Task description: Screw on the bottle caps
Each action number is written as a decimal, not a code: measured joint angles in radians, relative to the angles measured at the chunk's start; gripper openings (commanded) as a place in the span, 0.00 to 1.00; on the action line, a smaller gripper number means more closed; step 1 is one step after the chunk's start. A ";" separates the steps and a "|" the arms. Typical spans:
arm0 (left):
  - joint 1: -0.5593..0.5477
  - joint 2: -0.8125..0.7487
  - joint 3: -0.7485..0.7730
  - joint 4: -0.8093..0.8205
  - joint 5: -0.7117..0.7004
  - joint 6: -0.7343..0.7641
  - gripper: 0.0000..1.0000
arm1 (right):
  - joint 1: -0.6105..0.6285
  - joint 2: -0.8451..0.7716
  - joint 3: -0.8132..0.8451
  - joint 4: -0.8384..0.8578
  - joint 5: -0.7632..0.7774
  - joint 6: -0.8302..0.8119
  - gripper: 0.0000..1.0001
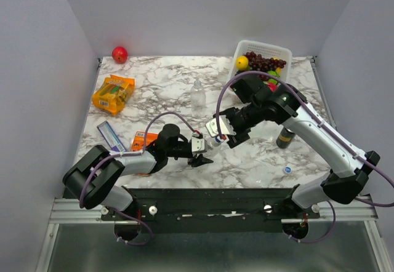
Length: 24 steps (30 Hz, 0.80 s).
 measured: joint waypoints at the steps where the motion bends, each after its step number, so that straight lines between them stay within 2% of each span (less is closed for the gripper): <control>1: 0.001 0.000 0.014 -0.016 0.005 0.012 0.00 | 0.000 0.007 0.000 -0.003 -0.005 -0.018 0.64; 8: 0.006 0.002 0.065 -0.100 0.023 0.086 0.00 | 0.008 0.026 0.027 -0.024 -0.035 -0.116 0.56; 24: 0.026 0.019 0.081 -0.148 0.035 0.121 0.00 | 0.015 0.046 0.006 -0.027 -0.044 -0.187 0.59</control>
